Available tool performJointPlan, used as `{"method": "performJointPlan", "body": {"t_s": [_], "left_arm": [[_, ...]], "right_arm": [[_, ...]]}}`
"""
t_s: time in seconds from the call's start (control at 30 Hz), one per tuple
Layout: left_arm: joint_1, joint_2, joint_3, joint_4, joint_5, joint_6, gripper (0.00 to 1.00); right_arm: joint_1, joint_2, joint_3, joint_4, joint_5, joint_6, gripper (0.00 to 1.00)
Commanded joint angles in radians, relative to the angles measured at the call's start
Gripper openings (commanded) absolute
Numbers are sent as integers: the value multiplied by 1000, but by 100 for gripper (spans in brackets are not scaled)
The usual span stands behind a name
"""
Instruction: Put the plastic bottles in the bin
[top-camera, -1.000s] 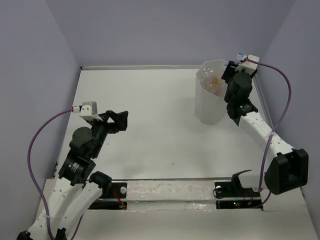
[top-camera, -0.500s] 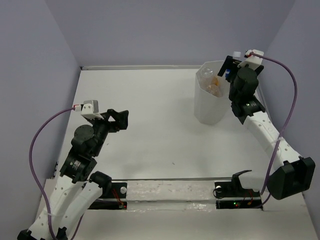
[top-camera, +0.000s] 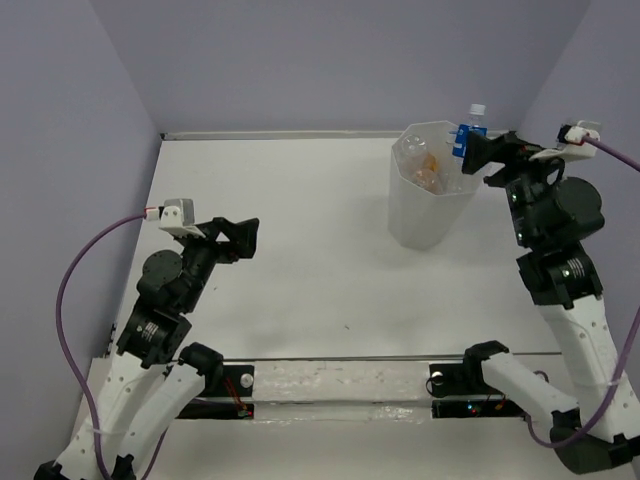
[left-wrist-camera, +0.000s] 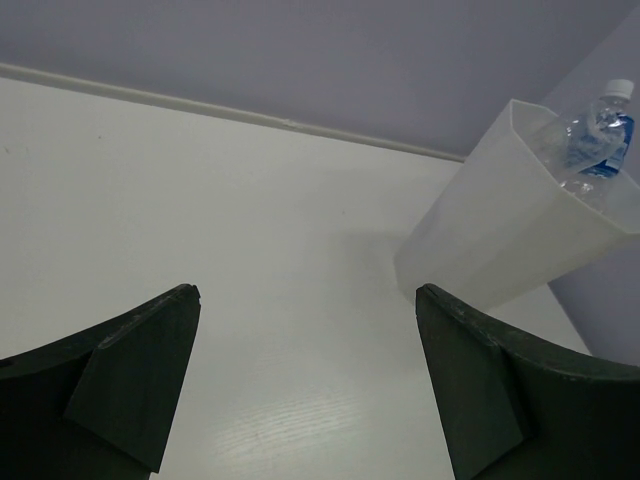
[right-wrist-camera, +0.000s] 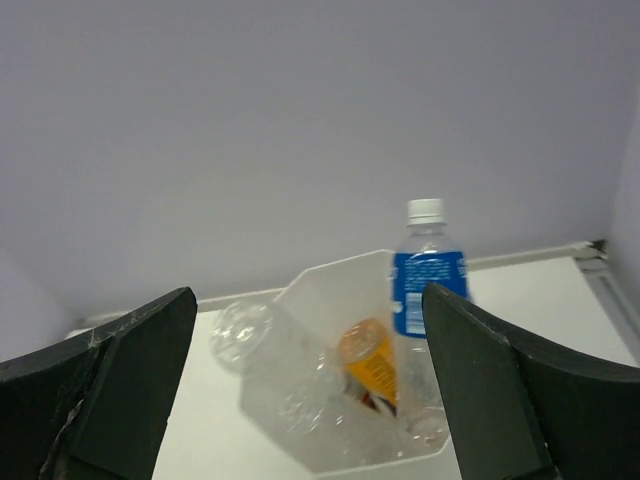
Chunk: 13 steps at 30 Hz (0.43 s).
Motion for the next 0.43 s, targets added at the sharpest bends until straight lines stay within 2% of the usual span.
{"method": "performJointPlan", "body": {"t_s": [0.0, 0.13, 0.23, 0.4], "left_arm": [[4, -29, 150, 71, 64, 10, 99], [3, -40, 239, 71, 70, 31, 99], [4, -37, 267, 64, 70, 34, 99], [3, -31, 288, 73, 94, 7, 99]], "right_arm": [[4, -162, -57, -85, -313, 75, 100], [4, -337, -93, -86, -378, 107, 100], [4, -429, -131, -96, -357, 118, 100], [4, -452, -136, -130, -348, 106, 100]]}}
